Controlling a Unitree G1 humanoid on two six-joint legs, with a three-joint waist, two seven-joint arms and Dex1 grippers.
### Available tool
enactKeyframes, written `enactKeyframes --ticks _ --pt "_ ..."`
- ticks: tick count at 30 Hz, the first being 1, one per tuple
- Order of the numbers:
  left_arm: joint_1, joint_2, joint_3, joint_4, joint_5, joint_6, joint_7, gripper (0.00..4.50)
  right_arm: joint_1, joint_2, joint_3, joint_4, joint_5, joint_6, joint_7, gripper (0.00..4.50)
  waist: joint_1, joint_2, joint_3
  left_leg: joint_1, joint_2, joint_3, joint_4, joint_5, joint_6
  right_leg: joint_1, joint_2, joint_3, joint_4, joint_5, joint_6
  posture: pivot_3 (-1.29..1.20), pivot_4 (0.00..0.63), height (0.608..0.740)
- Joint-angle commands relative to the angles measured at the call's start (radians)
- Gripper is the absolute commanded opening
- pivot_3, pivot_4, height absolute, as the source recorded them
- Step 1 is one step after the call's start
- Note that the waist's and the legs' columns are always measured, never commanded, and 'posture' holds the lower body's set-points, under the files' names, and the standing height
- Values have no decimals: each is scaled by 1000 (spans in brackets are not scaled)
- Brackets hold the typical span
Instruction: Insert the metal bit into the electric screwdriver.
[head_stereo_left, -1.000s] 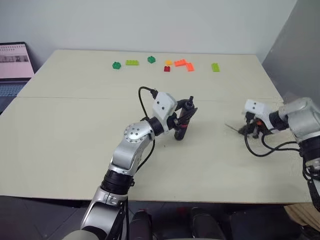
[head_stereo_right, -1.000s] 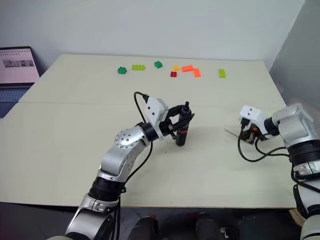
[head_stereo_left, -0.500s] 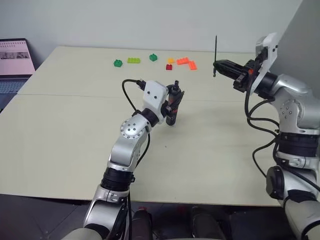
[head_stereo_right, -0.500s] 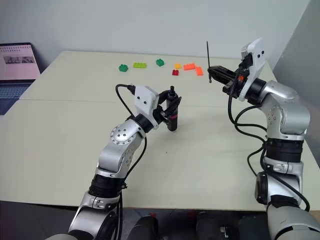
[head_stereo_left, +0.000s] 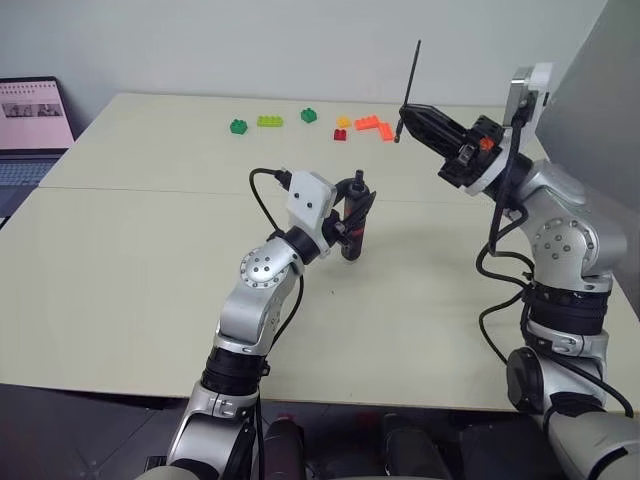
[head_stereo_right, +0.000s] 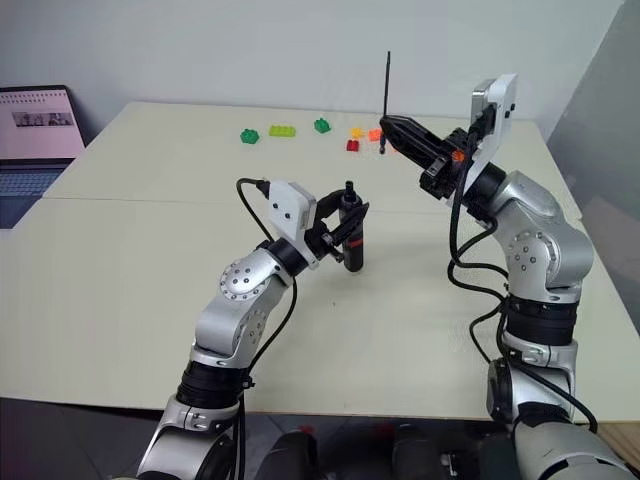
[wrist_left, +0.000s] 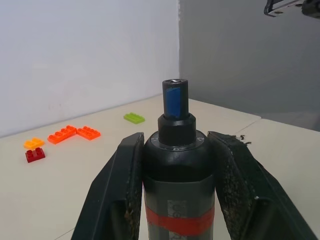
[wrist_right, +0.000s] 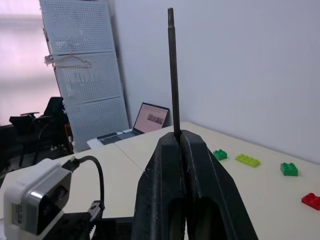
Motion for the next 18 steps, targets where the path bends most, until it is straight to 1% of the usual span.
enactKeyframes --ticks 1,9,18 --pt "2 -2 -24 -26 10 -54 -20 1638 8 18 25 -52 31 -41 -15 0 0 0 0 0 0 0 0 0 0 0 0 0 0 0 0 0 150 740" --pt "29 13 -31 -13 36 -85 -24 1637 32 48 101 -54 -21 -141 -68 0 0 0 0 0 0 0 0 0 0 -1 0 0 0 0 0 0 150 740" --pt "47 0 -16 -13 51 -90 16 1637 120 90 161 -80 -55 -222 -108 0 0 0 0 0 0 0 0 0 0 -1 0 0 0 0 0 0 150 740"
